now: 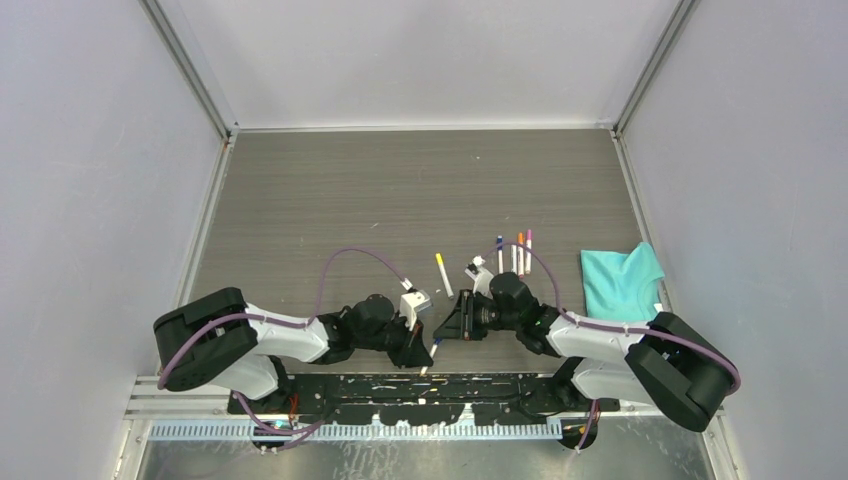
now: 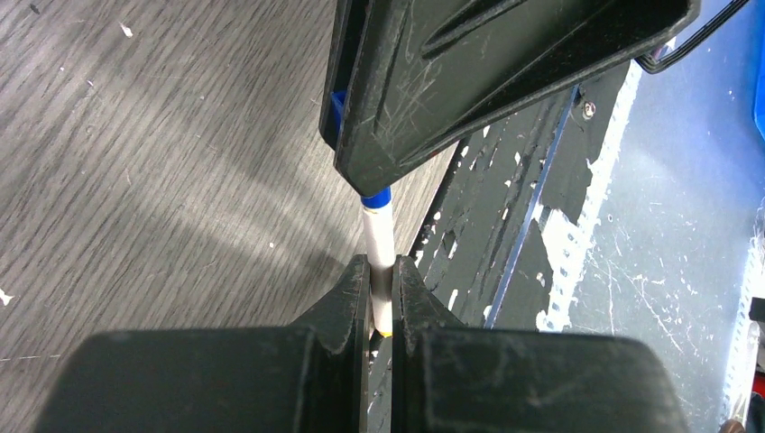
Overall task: Insert the pens into the pen caps
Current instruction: Press the pen cap onto the pen.
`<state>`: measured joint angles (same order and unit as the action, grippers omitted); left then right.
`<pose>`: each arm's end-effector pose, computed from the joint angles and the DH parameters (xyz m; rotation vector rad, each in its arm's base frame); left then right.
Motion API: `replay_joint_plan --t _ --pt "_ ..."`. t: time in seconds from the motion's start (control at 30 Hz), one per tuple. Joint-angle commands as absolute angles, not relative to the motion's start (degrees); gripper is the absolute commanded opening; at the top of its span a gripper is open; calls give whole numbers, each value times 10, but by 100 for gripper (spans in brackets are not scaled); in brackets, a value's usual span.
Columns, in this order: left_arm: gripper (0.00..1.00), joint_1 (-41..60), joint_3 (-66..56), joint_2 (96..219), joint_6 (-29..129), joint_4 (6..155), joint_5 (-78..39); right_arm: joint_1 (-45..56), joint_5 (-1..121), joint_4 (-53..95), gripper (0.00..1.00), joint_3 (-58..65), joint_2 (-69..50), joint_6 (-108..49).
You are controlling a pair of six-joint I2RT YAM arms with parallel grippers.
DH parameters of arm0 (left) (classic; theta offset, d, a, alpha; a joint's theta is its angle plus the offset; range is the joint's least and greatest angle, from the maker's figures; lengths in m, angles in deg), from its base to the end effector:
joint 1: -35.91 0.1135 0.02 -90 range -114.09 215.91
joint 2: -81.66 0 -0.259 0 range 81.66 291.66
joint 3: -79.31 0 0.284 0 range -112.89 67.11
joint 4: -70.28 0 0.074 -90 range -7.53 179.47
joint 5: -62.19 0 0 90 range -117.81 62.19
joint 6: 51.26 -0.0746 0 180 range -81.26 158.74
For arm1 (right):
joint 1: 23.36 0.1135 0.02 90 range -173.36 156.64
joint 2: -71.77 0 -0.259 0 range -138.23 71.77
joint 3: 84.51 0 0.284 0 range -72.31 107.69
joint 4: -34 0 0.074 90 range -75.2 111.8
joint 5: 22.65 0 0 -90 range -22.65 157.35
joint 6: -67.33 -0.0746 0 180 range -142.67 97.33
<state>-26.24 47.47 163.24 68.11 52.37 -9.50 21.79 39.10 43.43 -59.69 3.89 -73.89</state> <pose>0.1141 -0.2662 0.0766 0.8715 2.2111 -1.2095 0.1487 0.1995 0.0822 -0.2012 2.4767 1.3966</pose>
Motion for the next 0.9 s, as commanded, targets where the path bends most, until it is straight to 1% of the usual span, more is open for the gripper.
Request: replay_joint_plan --t 0.0,0.37,0.63,0.73,0.87 --pt "0 -231 427 1623 629 321 -312 300 200 313 1 -634 15 -766" --pt "0 -220 415 1615 627 311 -312 342 190 340 1 -641 -6 -777" --pt "0 -202 410 1605 624 325 -295 351 190 307 1 -632 2 -752" --pt "0 -202 412 1607 622 328 -261 322 234 248 1 -597 19 -724" --pt "1 -202 428 1596 623 361 -202 234 316 165 1 -537 47 -672"
